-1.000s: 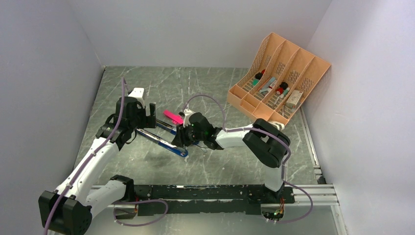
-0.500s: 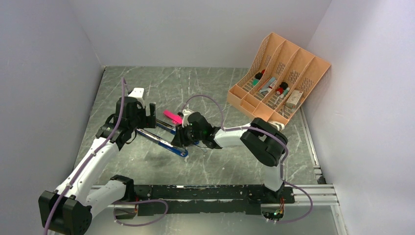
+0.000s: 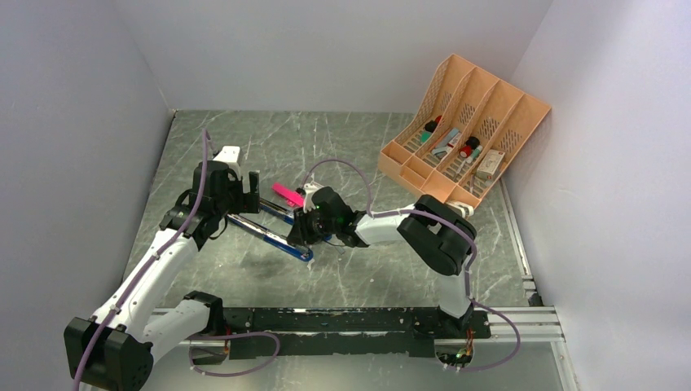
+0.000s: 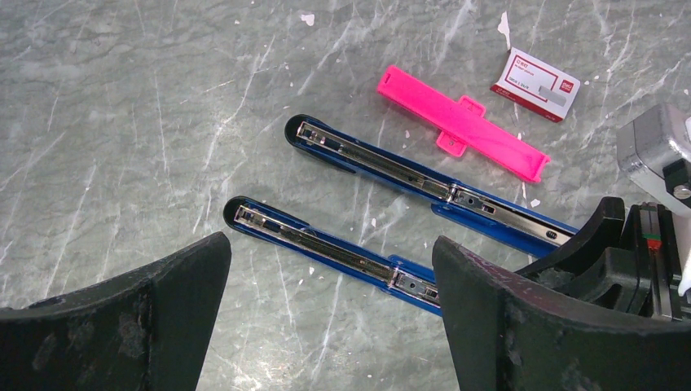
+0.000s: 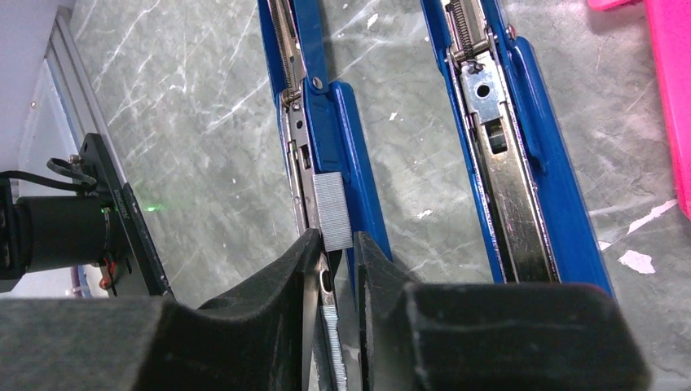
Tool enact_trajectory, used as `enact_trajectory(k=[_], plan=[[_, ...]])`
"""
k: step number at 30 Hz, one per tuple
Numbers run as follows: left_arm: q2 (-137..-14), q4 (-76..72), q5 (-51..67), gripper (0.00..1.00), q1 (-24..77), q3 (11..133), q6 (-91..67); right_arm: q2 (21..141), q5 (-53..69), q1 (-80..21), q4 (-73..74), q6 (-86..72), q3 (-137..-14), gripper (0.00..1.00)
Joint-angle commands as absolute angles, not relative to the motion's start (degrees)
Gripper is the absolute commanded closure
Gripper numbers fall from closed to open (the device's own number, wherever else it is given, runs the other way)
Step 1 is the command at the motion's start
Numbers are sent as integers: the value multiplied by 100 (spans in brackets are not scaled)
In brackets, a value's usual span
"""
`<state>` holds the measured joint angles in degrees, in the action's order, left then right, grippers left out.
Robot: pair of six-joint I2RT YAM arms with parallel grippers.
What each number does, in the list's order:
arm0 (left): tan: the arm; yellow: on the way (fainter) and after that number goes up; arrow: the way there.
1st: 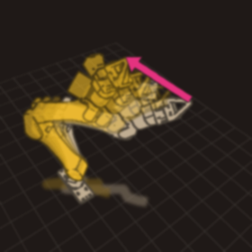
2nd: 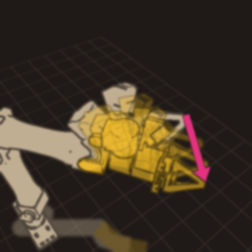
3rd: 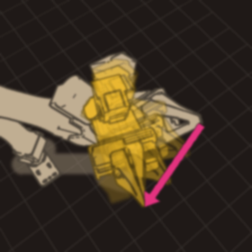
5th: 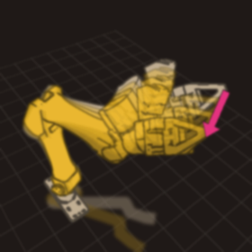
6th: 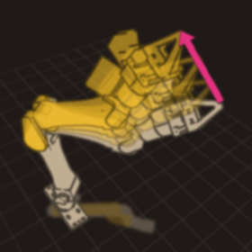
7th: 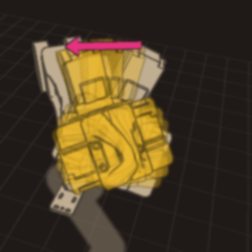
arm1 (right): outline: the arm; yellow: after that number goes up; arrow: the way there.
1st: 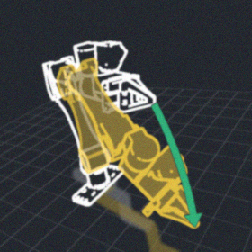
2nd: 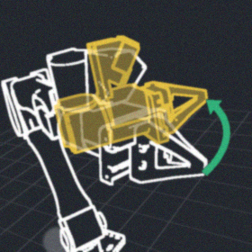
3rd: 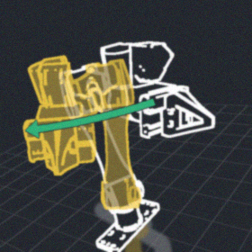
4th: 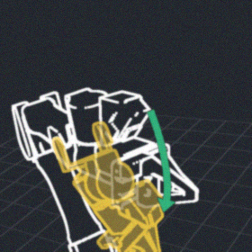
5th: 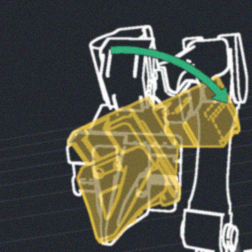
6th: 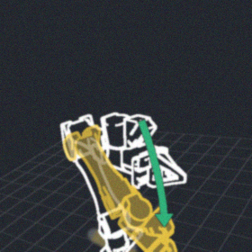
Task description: Load the staples into the stapler
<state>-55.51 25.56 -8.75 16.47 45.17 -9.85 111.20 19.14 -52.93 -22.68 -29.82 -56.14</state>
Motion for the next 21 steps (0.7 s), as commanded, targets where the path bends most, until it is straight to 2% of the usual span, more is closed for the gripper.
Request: enact_trajectory(k=[1, 10, 17, 21], plan=[[-5476, 2451, -800, 2, 1659, 4502, -949, 11126, 1967, -5246, -2317, -2999, -5706, 78], [-5475, 2444, -800, 2, 1661, 4500, -949, 10760, 1855, -5241, -2677, -2751, -5435, 87], [-5484, 2444, -800, 2, 1661, 4503, -949, 10441, 1668, -5279, -2841, -2520, -5239, 89], [-5476, 2443, -800, 2, 1661, 4501, -949, 10335, 1150, -5438, -2480, -2286, -5318, 89]])
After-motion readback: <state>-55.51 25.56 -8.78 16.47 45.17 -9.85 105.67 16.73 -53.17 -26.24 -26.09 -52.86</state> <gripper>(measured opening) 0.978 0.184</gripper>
